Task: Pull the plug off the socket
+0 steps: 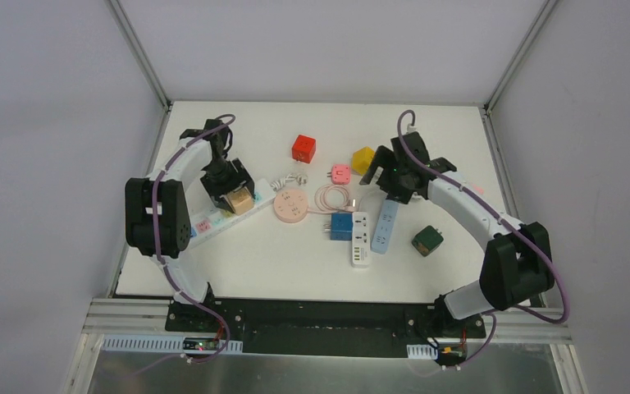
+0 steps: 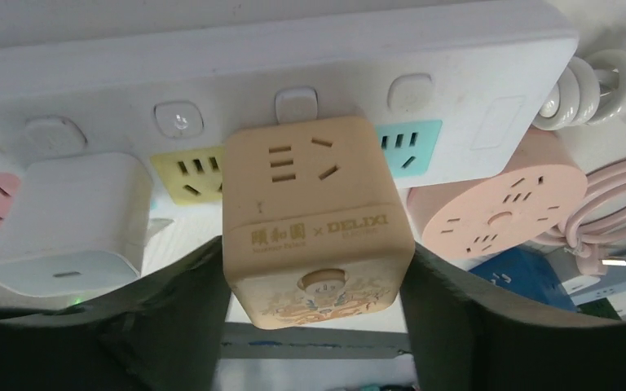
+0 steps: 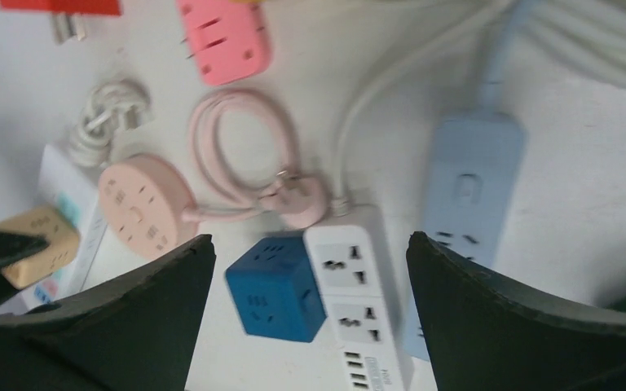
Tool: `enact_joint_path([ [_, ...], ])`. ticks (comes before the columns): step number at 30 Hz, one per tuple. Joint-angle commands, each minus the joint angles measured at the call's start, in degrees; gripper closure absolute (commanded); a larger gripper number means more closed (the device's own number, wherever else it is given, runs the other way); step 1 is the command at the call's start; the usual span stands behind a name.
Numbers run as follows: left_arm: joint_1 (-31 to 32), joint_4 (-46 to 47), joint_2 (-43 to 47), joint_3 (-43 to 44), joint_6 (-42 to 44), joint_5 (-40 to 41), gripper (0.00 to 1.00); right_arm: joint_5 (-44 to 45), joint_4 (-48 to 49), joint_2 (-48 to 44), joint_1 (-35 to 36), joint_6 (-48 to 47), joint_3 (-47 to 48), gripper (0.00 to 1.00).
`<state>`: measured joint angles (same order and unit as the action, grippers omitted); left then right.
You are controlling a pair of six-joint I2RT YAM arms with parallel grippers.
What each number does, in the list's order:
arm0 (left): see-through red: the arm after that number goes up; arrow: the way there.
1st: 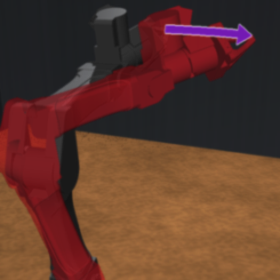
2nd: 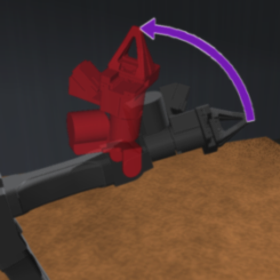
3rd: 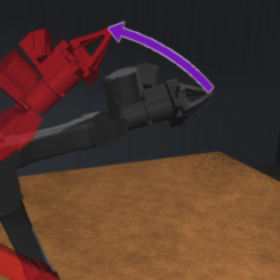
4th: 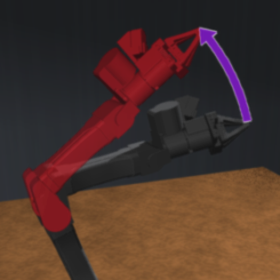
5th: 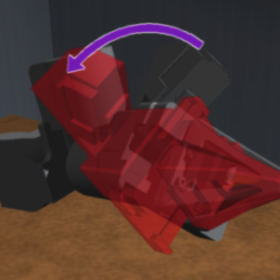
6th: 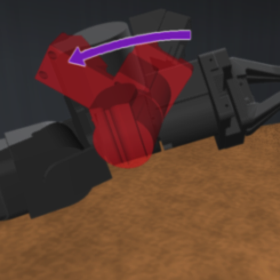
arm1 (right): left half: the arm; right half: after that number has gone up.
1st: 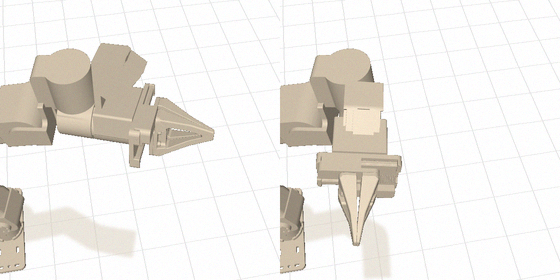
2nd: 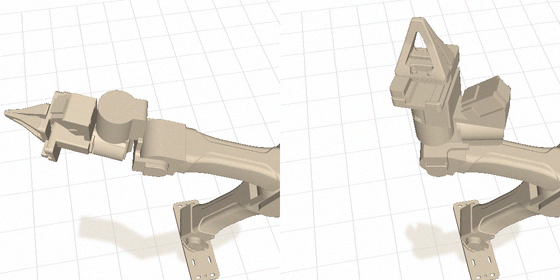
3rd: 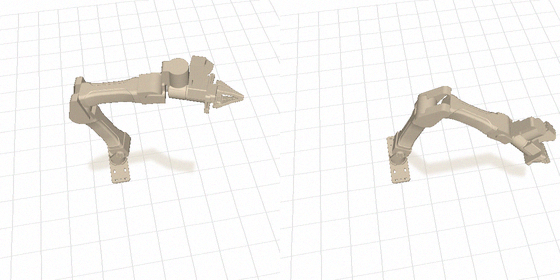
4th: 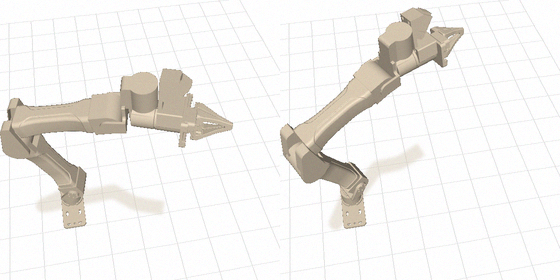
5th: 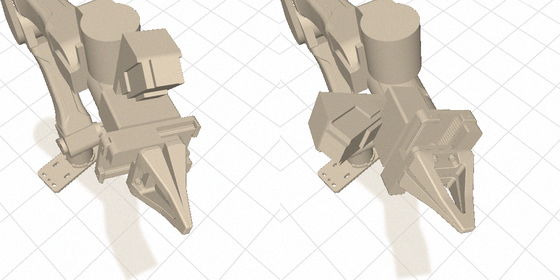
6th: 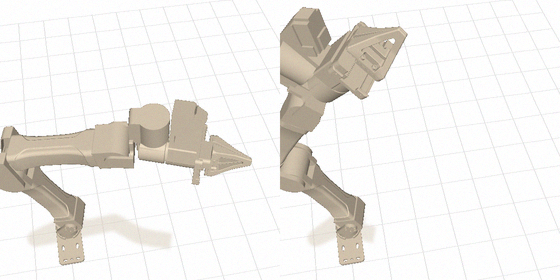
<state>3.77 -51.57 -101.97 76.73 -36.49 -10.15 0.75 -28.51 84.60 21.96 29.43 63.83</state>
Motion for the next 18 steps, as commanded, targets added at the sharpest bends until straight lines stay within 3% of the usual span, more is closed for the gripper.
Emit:
enact_joint_path([
  [1,0.18,-0.7,4.17,1.96,0.95,-1.13,0.23,-5.62,8.69,0.06,5.94,-1.0,2.11,0.1],
  [4,0.1,-4.29,4.78,7.46,4.73,0.82,0.12,-4.47,6.55,4.46,9.95,0.51,8.71,0.1],
  [9,-2.14,-8.61,7.54,12.47,7.5,5.23,0.1,-5.06,6.33,12.92,18.88,-0.23,19.71,0.1],
  [12,-6.77,-7.35,10.73,9.51,6.69,5.85,0.13,-5.33,8.41,19.18,23.84,-2.84,25.02,0.09],
  [15,-12.96,-4.42,15.58,2.77,4.09,4.73,0.22,-3.28,10.4,25.26,28.01,-7.16,31.68,0.08],
  [18,-15.82,-1.67,20.03,-3.56,2.19,8.03,0.27,1.68,12.97,31.35,31.68,-13.1,37.89,0.05],
])
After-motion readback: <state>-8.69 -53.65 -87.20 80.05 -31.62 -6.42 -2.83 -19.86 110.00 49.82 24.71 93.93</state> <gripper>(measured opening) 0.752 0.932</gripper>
